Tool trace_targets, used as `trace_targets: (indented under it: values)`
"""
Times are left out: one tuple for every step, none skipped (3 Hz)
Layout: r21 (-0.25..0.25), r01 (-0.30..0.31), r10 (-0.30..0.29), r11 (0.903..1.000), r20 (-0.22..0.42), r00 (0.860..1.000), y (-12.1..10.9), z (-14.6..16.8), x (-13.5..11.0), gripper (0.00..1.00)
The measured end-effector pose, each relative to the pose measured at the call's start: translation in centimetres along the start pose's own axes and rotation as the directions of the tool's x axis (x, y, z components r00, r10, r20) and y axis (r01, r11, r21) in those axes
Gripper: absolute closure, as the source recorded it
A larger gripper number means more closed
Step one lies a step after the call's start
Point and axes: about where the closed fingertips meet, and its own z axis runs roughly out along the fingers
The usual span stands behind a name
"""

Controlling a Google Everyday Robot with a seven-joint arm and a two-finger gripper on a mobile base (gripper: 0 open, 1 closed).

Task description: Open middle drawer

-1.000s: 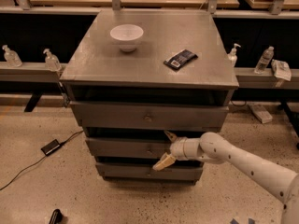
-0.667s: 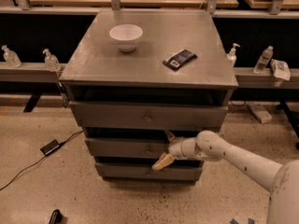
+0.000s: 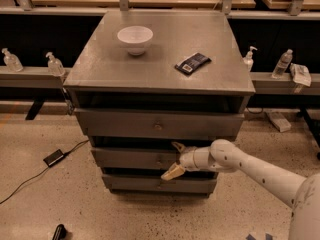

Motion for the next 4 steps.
trace_targets:
  values:
    - [-0.054,0.004,-0.003,0.9985,0.024,1.0,2.4,-0.7,-1.1,0.22]
    - [-0.089,-0.001,0.003,0.996,0.023,1.0,4.1,-1.2,-1.4,0.24]
    - [-0.122,-0.002,0.002,0.9926,0.0,1.0,5.9,-1.9,-1.5,0.29]
    - [-0.095,0.001,-0.002,0.9955,-0.004,1.0,5.9,-2.3,-1.7,0.26]
